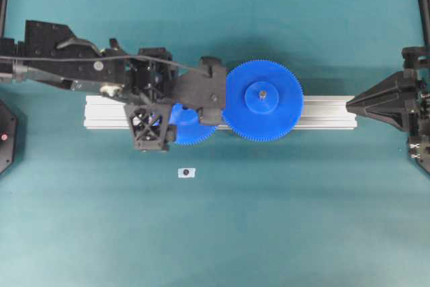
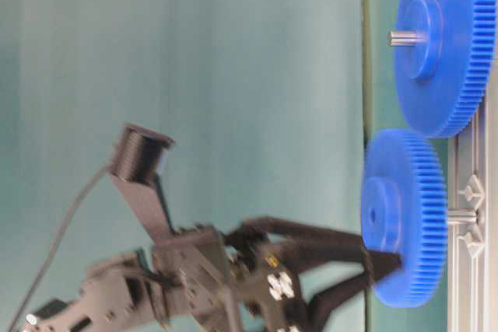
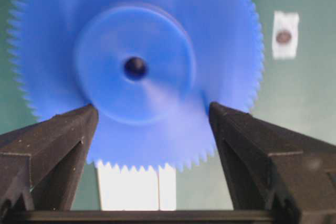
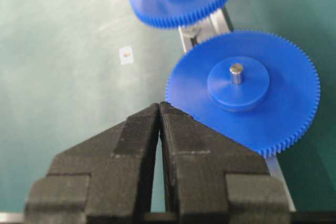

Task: Insert the small gear onto the shaft.
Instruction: 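Lower the gear onto the shaft, meshing teeth with the large gear, then open the left gripper and withdraw it to the left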

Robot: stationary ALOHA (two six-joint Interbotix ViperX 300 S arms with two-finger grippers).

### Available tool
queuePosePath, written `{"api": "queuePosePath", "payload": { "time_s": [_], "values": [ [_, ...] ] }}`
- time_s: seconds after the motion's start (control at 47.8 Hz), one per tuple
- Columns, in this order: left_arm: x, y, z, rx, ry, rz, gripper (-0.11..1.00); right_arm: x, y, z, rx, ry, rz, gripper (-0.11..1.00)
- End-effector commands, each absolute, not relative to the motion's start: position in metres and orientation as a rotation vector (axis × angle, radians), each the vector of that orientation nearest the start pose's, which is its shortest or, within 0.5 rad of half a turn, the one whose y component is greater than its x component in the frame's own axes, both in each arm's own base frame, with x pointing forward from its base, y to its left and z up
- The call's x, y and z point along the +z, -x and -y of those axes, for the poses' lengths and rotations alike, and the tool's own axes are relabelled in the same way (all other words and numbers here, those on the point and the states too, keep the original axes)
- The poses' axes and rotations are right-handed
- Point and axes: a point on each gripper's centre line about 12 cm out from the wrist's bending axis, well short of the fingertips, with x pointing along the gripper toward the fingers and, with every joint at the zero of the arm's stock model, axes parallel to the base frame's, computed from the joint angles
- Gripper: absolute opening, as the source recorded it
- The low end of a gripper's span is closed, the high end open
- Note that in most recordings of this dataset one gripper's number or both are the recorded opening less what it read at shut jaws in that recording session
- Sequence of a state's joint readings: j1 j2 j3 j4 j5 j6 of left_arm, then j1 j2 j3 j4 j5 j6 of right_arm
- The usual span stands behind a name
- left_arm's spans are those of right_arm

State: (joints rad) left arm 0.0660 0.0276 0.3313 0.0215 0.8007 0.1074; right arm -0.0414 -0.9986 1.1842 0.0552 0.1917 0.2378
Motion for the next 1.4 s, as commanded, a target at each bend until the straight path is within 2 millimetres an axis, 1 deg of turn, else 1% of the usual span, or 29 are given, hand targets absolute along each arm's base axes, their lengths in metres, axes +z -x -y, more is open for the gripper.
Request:
{"api": "queuePosePath", "payload": {
  "time_s": [0.0, 0.147, 0.272, 0.503, 0.628, 0.733, 0.901, 1.047, 1.257, 1.382],
  "values": [
    [0.230, -0.405, -0.030, 0.007, -0.082, -1.101, 0.85, 0.245, -0.187, 0.007, -0.087, -0.306, -0.354, 0.12],
    [0.226, -0.412, -0.032, 0.010, -0.080, -1.097, 0.85, 0.246, -0.187, 0.007, -0.086, -0.308, -0.353, 0.12],
    [0.217, -0.414, -0.031, 0.008, -0.079, -1.115, 0.85, 0.246, -0.186, 0.007, -0.086, -0.306, -0.351, 0.12],
    [0.221, -0.413, -0.032, 0.011, -0.077, -1.107, 0.85, 0.247, -0.185, 0.007, -0.085, -0.306, -0.342, 0.12],
    [0.232, -0.410, -0.031, 0.021, -0.066, -1.079, 0.85, 0.245, -0.183, 0.007, -0.085, -0.309, -0.342, 0.12],
    [0.253, -0.405, -0.031, 0.034, -0.052, -1.027, 0.85, 0.246, -0.182, 0.007, -0.084, -0.307, -0.340, 0.12],
    [0.284, -0.390, -0.029, 0.043, -0.043, -0.953, 0.85, 0.246, -0.180, 0.006, -0.083, -0.307, -0.334, 0.12],
    [0.296, -0.375, -0.028, 0.044, -0.045, -0.926, 0.85, 0.243, -0.178, 0.006, -0.084, -0.306, -0.337, 0.12],
    [0.300, -0.351, -0.023, 0.035, -0.051, -0.913, 0.85, 0.243, -0.177, 0.006, -0.083, -0.307, -0.337, 0.12],
    [0.308, -0.339, -0.017, 0.025, -0.055, -0.887, 0.85, 0.243, -0.178, 0.006, -0.084, -0.306, -0.337, 0.12]
  ]
}}
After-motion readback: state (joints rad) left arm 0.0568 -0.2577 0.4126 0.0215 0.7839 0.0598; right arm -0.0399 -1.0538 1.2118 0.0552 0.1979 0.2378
